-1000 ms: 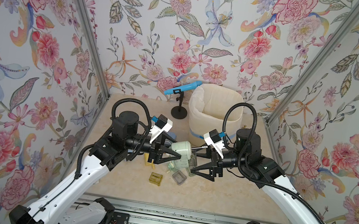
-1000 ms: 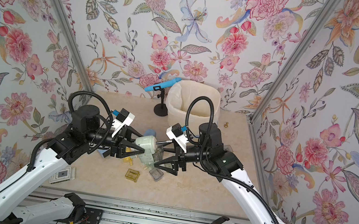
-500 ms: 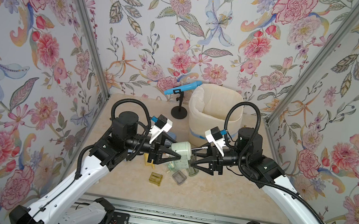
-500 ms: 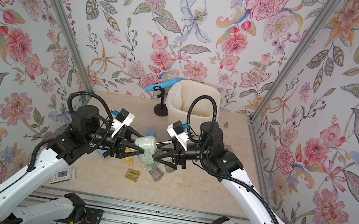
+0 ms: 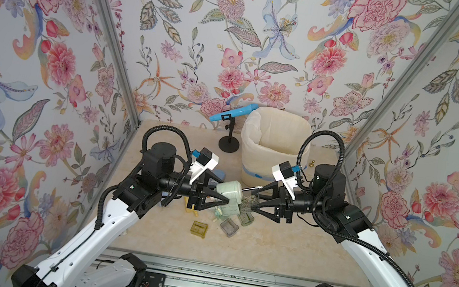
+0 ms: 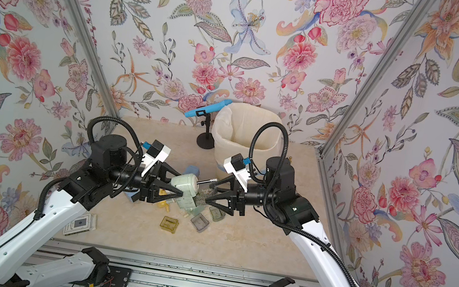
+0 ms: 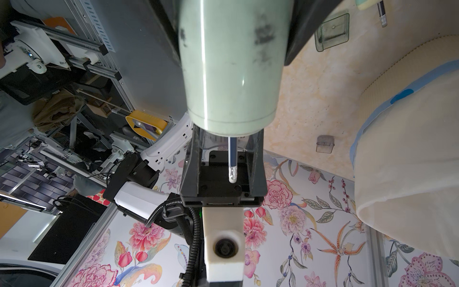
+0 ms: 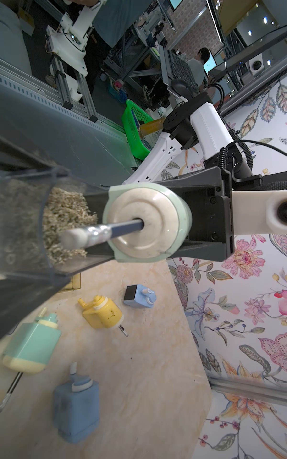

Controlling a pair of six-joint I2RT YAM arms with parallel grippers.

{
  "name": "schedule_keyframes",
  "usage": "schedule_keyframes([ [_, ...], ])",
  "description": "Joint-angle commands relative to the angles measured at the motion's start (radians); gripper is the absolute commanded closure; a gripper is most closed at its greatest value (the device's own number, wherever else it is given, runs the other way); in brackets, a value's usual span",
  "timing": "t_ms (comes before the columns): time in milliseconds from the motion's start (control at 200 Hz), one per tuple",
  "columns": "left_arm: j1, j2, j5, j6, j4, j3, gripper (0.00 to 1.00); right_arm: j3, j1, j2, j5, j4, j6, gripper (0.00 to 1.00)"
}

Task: Take out the pencil sharpener tray and clean the shavings
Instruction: Open the container of the pencil sharpener, then place the pencil sharpener at the center of the board.

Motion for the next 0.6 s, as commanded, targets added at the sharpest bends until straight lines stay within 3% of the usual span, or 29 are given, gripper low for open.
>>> schedule_keyframes([
  [0,0.043,-0.014,-0.039,0.095,-0.07,0.031,0.82,-0.005,-0.028,-0.038,-0.037,0.031,0.011,0.44],
  [125,0.093,-0.012,-0.136,0.133,-0.091,0.075,0.81,-0.017,-0.058,-0.054,-0.035,0.031,0.012,0.44],
  [385,0.181,0.035,-0.253,0.107,0.039,0.116,0.79,-0.011,-0.055,-0.057,-0.018,0.031,0.006,0.45],
  [595,0.205,0.084,-0.522,0.135,0.154,0.053,0.78,0.005,-0.052,-0.066,0.036,0.031,-0.001,0.45],
])
